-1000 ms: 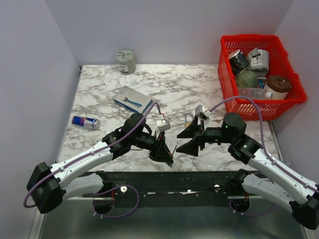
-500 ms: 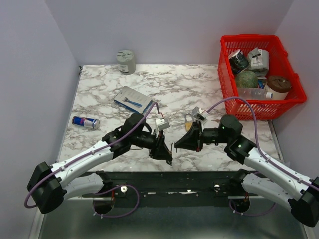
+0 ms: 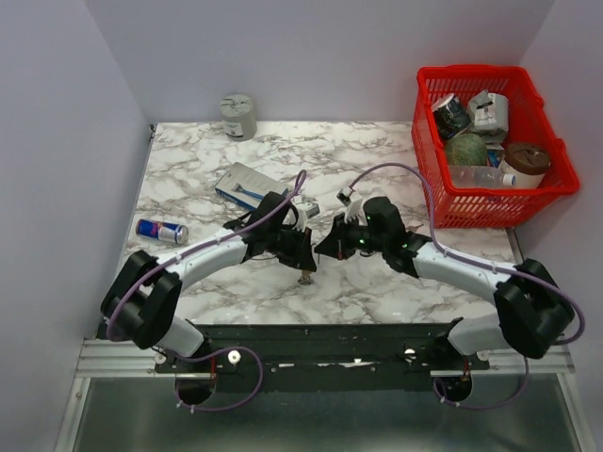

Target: Unlock with the key

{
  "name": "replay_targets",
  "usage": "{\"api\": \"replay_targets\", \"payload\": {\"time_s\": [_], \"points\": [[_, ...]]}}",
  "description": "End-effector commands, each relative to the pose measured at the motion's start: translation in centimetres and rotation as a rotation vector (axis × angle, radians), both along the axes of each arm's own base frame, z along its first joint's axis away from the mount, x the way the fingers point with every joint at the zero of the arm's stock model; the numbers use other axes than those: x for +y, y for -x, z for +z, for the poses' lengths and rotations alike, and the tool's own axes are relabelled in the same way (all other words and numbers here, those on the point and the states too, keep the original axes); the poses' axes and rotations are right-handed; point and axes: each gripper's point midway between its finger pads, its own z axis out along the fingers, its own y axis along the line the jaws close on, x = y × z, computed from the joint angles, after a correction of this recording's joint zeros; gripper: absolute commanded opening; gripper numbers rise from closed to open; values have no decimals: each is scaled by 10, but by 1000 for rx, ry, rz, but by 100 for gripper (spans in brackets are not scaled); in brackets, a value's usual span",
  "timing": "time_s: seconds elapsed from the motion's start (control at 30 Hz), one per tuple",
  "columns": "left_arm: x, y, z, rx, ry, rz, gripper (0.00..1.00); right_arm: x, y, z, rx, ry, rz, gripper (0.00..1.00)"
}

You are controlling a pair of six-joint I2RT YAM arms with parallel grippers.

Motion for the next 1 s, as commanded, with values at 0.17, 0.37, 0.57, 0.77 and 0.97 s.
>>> {"api": "replay_targets", "payload": {"time_s": [0.17, 0.37, 0.57, 0.77, 0.97], "points": [[-1, -57, -28, 6, -112, 86, 65, -6, -70, -62, 149, 116, -142, 1], [20, -75, -31, -67, -211, 148, 96, -14, -93, -95, 214, 168, -144, 1], [60, -108, 2, -229, -304, 306, 99, -29, -118, -102, 223, 235, -202, 1], [77, -114, 37, -334, -276, 381, 99, -43, -138, -97, 241, 312, -251, 1], [73, -109, 56, -364, -213, 376, 99, -50, -132, -52, 177, 292, -266, 1]]}}
